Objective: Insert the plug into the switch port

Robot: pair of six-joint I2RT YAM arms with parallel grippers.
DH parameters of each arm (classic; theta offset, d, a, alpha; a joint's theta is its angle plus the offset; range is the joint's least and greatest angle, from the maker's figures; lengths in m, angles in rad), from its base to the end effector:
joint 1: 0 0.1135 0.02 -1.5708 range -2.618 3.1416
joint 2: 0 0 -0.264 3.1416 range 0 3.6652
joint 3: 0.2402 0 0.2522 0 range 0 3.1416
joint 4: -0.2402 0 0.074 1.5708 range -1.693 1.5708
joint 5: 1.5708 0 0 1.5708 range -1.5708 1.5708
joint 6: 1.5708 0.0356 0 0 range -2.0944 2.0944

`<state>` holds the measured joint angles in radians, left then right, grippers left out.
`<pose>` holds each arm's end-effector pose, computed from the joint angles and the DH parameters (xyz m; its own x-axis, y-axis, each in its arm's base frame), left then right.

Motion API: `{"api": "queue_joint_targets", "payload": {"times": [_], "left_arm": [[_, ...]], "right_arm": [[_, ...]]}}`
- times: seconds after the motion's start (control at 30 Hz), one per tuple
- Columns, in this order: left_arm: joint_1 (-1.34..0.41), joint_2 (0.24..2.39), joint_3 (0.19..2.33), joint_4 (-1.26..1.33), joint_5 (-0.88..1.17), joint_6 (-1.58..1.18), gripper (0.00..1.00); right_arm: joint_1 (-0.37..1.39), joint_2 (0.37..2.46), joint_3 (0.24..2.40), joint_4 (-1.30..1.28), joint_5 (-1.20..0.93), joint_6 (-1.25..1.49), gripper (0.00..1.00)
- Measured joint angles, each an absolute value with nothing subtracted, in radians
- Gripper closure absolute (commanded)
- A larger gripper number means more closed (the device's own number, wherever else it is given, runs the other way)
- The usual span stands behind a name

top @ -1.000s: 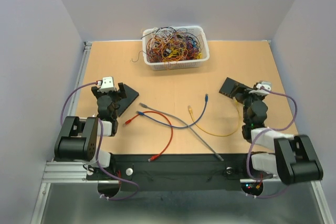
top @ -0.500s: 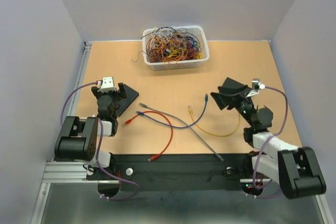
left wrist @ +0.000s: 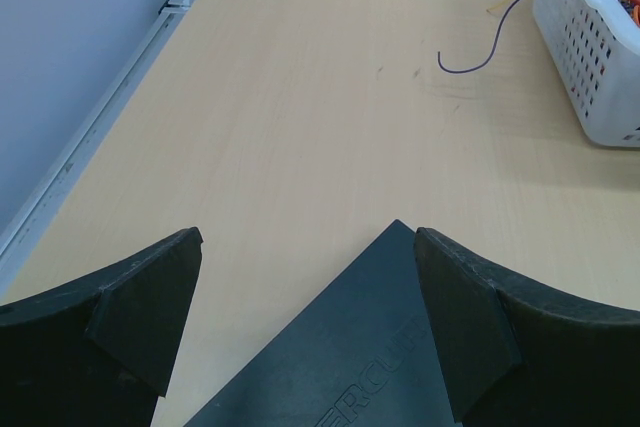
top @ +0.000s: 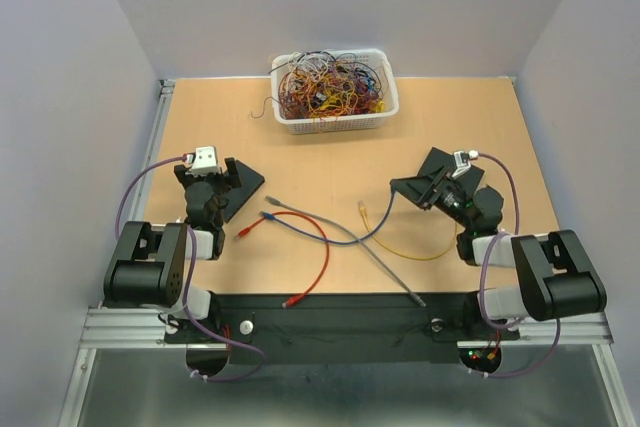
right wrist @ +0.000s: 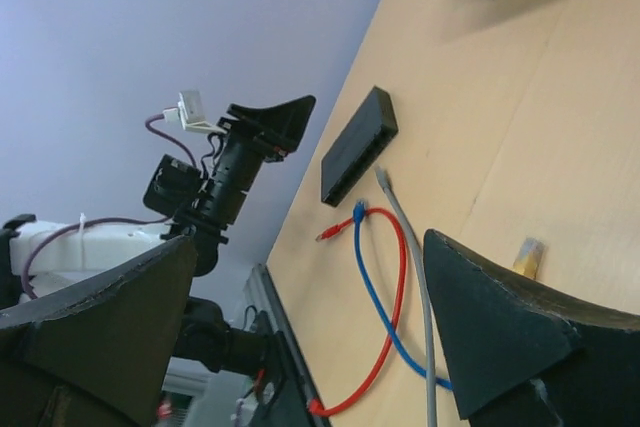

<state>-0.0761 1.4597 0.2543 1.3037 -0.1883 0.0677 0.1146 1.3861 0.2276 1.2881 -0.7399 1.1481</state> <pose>0.2425 -0.0118 0.1792 0.0901 0.0598 -0.9941 -0.1174 0.9919 0.0490 0.2199 0.0495 0.1856 -0.6301 0.6055 -0.4862 -0.4242 0.2561 0.8686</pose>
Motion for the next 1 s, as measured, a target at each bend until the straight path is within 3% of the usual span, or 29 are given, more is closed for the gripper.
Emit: {"api": "queue_joint_targets", "payload": {"times": [0.1,0.27,0.53,0.8,1.0], "left_arm": [[-0.076,1.460,0.254,1.304,-0.188,0.068,0.01],[-0.076,1.460,0.254,1.303,-0.188,0.068,0.01],[-0.098,1.439,0.254,1.289,-0.313,0.050,0.01],[-0.263,1.111,0.525,0.907,-0.450,-0.019,0.01],[-0.270,0.757,0.402,0.841,-0.430,-0.271,0.01]], "right_arm": [[0.131,1.312,0.236,1.254,-0.720,1.057,0.00],[0.350,1.070,0.393,0.886,-0.453,0.707,0.00],[0.467,1.030,0.447,0.645,-0.264,0.499,0.00],[0.529,1.017,0.517,0.452,-0.170,0.452,0.00],[0.581,0.992,0.562,0.360,-0.135,0.430,0.00]]}}
